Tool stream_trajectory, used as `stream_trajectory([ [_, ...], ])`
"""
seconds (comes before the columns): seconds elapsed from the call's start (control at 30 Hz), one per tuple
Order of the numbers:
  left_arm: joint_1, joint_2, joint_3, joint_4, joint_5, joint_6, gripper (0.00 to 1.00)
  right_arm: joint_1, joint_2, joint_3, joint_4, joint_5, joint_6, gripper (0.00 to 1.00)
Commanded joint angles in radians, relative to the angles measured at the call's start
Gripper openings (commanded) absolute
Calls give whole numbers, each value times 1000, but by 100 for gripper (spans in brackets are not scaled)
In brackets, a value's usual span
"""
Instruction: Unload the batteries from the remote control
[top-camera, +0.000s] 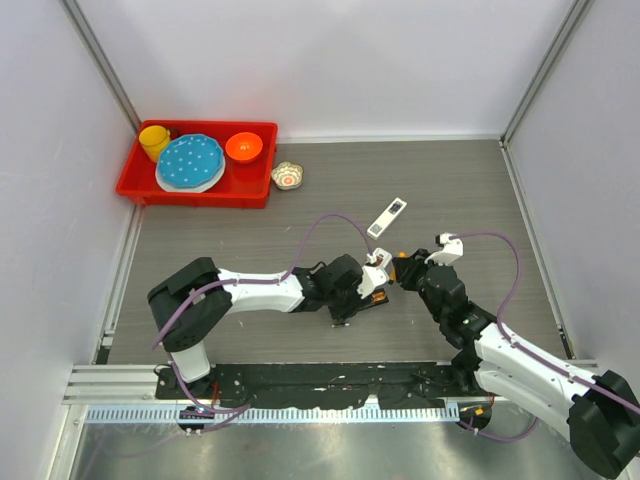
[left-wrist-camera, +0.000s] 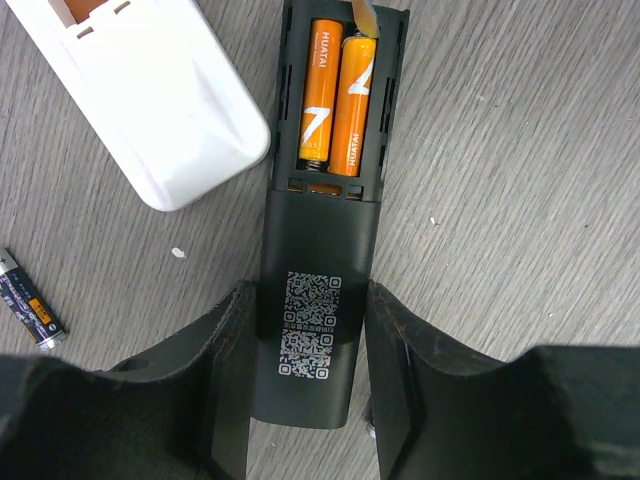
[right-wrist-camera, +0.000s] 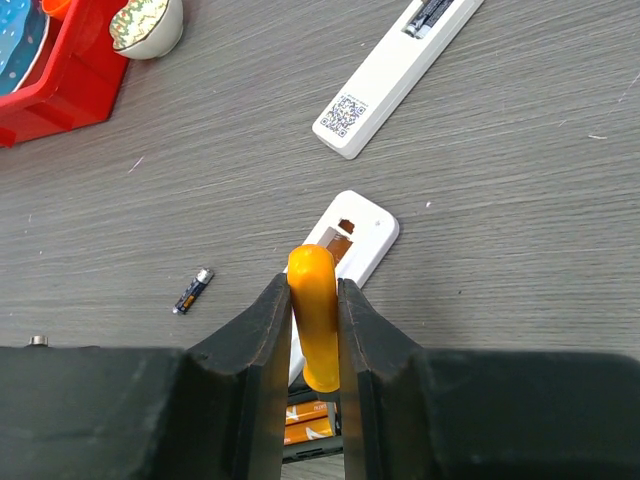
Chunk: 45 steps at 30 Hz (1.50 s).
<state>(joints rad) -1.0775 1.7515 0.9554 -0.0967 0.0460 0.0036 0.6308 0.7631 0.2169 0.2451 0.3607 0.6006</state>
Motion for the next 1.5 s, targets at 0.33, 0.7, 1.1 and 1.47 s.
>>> stream_trajectory([
  [0.33,5,71,8,-52,28,-25,0,12,-21,38,68,-147,120,1],
  [0.7,5,86,19,-57,29,-25,0,14,-47,64,54,-152,111,1],
  [1.1,5,89,20,-58,32,-27,0,14,-31,91,-10,-33,54,1],
  [1.47,5,80,11,-46,40,-28,0,14,-30,-1,69,150,50,1],
])
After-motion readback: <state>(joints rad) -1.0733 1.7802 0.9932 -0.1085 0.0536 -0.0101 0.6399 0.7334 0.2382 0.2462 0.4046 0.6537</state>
